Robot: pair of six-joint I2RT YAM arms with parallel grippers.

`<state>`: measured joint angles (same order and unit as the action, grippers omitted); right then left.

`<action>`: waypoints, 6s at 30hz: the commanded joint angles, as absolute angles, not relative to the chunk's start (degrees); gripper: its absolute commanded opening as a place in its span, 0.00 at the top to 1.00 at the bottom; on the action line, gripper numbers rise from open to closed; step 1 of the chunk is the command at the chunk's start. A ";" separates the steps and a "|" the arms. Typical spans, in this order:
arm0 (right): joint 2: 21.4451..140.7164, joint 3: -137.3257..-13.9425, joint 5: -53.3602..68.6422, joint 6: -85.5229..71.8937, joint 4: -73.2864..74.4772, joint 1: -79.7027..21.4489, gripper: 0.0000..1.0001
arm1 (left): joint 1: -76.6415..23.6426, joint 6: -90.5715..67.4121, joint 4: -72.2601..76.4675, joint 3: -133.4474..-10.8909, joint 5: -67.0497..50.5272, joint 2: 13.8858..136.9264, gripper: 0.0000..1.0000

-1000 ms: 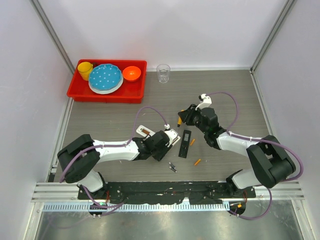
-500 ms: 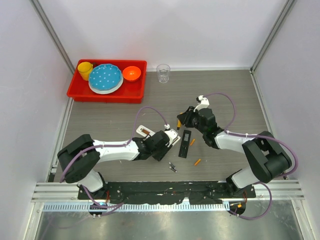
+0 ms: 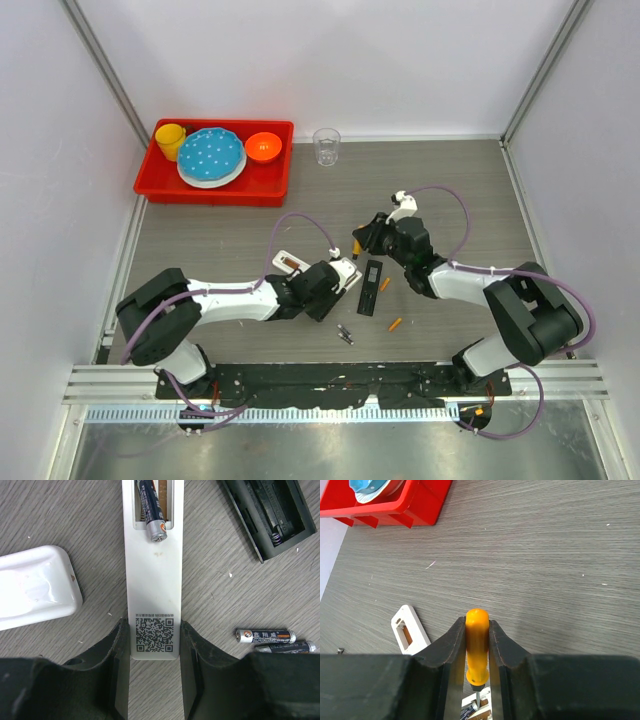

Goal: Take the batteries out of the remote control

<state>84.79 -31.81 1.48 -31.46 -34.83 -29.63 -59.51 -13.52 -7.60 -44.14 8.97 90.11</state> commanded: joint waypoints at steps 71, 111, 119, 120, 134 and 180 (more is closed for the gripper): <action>81.56 -30.76 -1.50 -33.40 -38.67 -34.98 0.99 | -59.33 -13.71 -8.35 -44.12 9.76 92.11 1.00; 73.74 -29.35 -2.55 -29.53 -31.46 -37.35 0.99 | -59.24 -13.62 -8.61 -44.30 9.58 92.20 1.00; 78.04 -31.90 -3.08 -30.23 -33.75 -37.44 0.99 | -59.24 -13.62 -8.70 -44.47 9.58 92.28 1.00; 79.00 -31.99 -3.08 -30.58 -34.36 -37.35 0.99 | -59.24 -13.62 -8.70 -44.39 9.58 92.29 1.00; 79.11 -31.11 -2.28 -30.68 -34.10 -37.35 0.99 | -59.24 -13.62 -8.79 -44.56 9.67 92.46 1.00; 62.84 -28.21 8.96 -33.49 -20.74 -20.04 0.99 | -39.29 -38.75 -30.40 -39.13 21.88 60.75 1.00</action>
<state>61.49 -27.94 7.92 -32.58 -16.69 -20.34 -40.53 -31.99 -24.21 -42.44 19.40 65.89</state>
